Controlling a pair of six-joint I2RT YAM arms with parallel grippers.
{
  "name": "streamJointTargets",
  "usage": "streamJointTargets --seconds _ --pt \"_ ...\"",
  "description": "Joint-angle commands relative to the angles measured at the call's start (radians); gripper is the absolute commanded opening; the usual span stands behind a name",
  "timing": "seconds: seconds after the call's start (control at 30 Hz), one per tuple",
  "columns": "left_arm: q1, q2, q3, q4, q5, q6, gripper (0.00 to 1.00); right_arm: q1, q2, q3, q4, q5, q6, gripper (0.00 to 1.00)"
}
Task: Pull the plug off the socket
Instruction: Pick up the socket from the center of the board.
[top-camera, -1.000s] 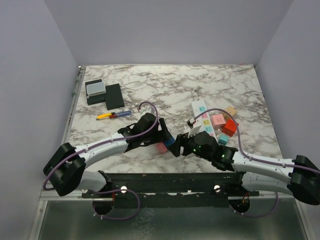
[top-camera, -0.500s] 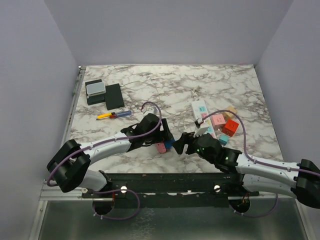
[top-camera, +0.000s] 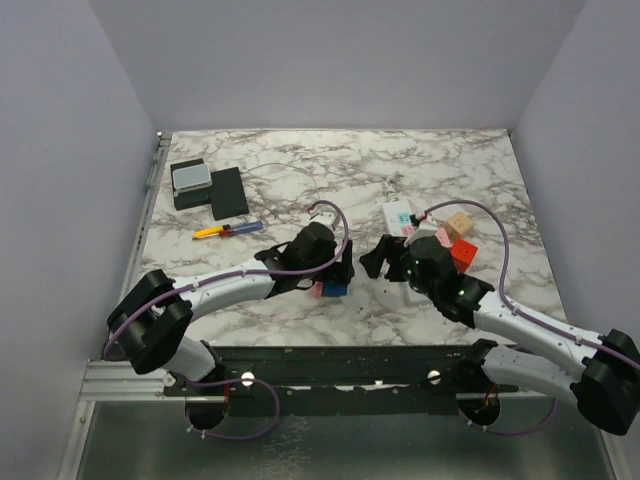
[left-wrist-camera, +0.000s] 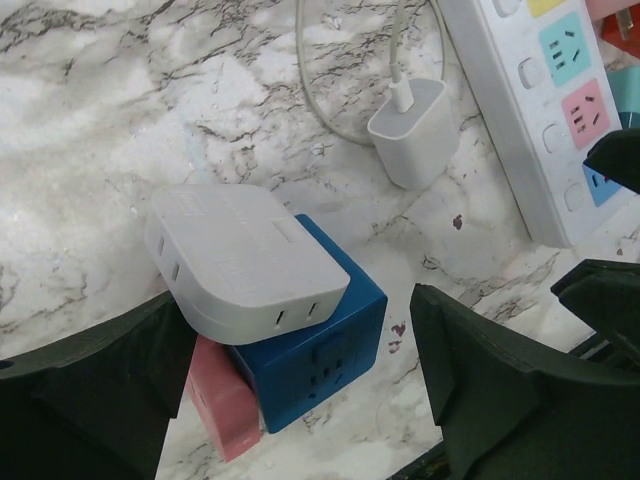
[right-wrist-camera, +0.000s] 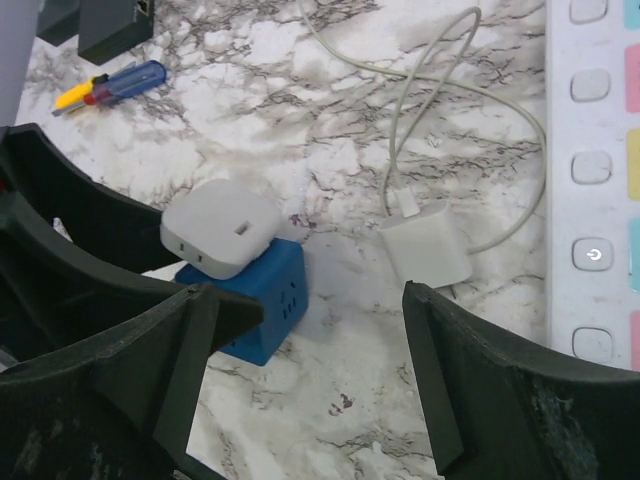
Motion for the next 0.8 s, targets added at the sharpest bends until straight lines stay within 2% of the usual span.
streamJointTargets --seconds 0.0,0.23,0.33,0.37,0.47,0.6,0.77 --pt "-0.024 0.033 0.046 0.026 0.084 0.17 0.91 -0.021 0.021 0.067 -0.065 -0.034 -0.006 0.84" --pt "-0.078 0.058 0.081 0.021 0.105 0.28 0.92 -0.057 0.088 0.169 -0.175 -0.034 0.014 0.85" --pt "-0.096 0.047 0.086 0.009 0.028 0.296 0.95 -0.073 0.091 0.18 -0.204 -0.021 0.026 0.86" --pt "-0.107 0.041 0.087 0.003 -0.014 0.297 0.98 -0.081 0.09 0.18 -0.212 -0.02 0.028 0.86" --pt "-0.15 0.027 0.106 -0.036 -0.183 0.304 0.99 -0.092 0.075 0.166 -0.215 -0.024 0.027 0.87" --pt "-0.199 0.042 0.177 -0.135 -0.346 0.214 0.99 -0.094 0.064 0.144 -0.206 -0.033 0.032 0.88" --pt "-0.211 0.057 0.188 -0.206 -0.33 0.0 0.99 -0.096 0.055 0.127 -0.195 -0.032 0.037 0.89"
